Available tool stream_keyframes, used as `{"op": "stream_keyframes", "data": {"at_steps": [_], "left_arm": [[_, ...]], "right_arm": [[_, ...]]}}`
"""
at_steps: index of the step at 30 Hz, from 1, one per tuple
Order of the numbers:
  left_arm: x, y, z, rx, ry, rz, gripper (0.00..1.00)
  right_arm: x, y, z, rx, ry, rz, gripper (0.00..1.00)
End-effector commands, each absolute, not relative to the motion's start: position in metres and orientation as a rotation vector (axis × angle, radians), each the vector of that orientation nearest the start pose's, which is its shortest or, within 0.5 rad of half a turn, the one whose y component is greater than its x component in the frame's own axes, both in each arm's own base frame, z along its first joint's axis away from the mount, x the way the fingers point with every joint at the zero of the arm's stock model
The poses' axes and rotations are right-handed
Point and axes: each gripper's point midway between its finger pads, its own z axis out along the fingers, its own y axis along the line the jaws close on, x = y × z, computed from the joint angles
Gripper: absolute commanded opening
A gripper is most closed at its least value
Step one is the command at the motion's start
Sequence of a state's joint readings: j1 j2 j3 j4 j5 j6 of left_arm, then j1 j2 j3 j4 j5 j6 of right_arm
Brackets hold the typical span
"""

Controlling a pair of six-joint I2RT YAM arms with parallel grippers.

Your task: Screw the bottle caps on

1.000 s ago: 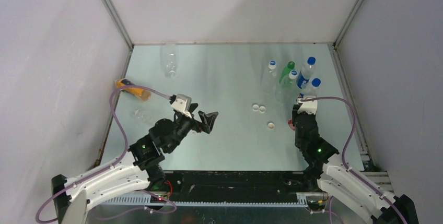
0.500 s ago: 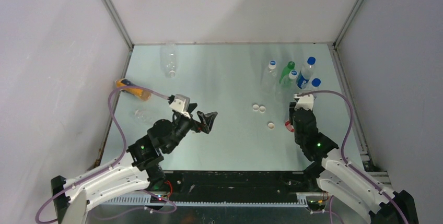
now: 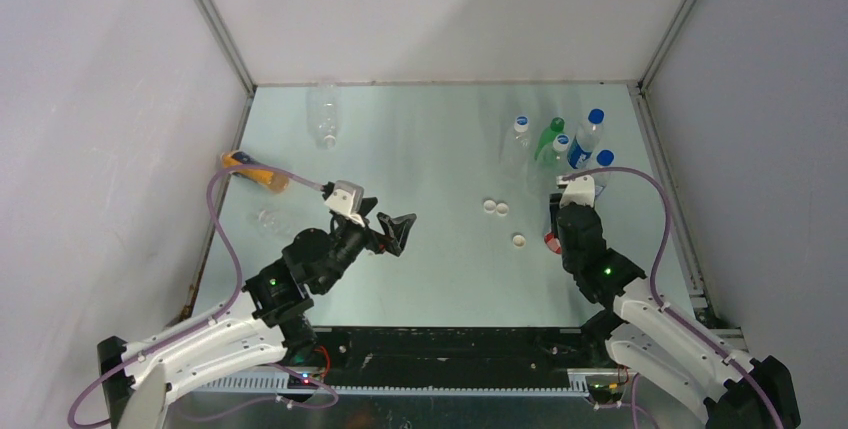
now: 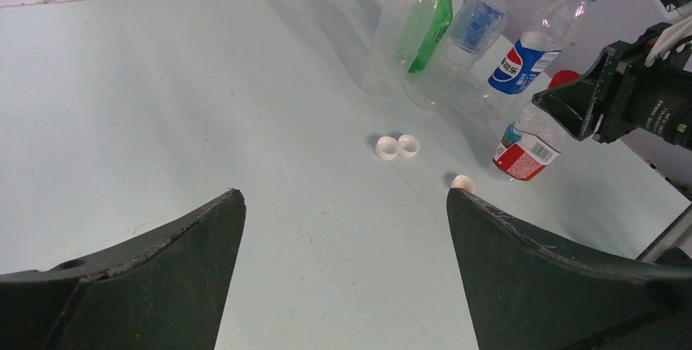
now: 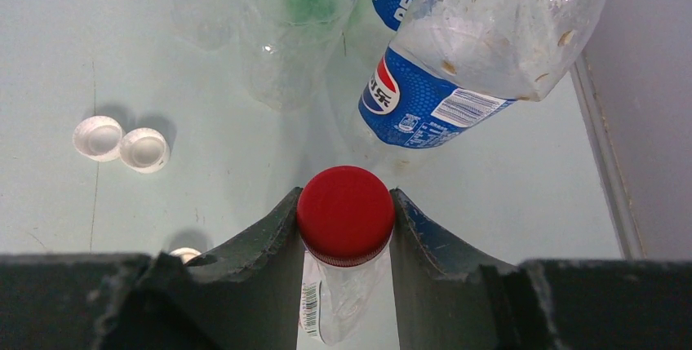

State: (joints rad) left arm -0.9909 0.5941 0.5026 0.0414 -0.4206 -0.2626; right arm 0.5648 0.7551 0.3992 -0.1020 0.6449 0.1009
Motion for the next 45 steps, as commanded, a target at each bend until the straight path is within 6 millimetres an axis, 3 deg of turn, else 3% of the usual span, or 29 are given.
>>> {"op": "stream_keyframes", "data": {"at_steps": [1, 18, 27, 32, 34, 42, 45], "left_arm": [[0.211, -0.201, 0.250, 0.224, 1.616, -0.622, 1.00], [0.212, -0.200, 0.251, 0.221, 1.611, -0.615, 1.00], [0.212, -0.200, 0.254, 0.221, 1.605, -0.619, 1.00], [0.212, -0.197, 0.259, 0.215, 1.597, -0.609, 1.00], [0.213, -0.194, 0.263, 0.214, 1.590, -0.597, 1.00], [0.215, -0.166, 0.291, 0.193, 1.553, -0.475, 1.00], [0.214, -0.162, 0.297, 0.177, 1.546, -0.475, 1.00]], "right_arm": [[0.268, 0.055, 0.131, -0.075, 1.962, -0.184, 0.35], [0.265, 0.054, 0.140, -0.041, 1.934, -0.146, 0.55], [0.262, 0.056, 0.155, -0.019, 1.884, -0.092, 0.75], [0.256, 0.069, 0.173, -0.032, 1.853, 0.029, 0.92], [0.253, 0.075, 0.189, -0.039, 1.839, 0.091, 0.98], [0.236, 0.076, 0.248, 0.019, 1.780, 0.218, 0.99], [0.231, 0.079, 0.256, -0.025, 1.757, 0.235, 0.99]]}}
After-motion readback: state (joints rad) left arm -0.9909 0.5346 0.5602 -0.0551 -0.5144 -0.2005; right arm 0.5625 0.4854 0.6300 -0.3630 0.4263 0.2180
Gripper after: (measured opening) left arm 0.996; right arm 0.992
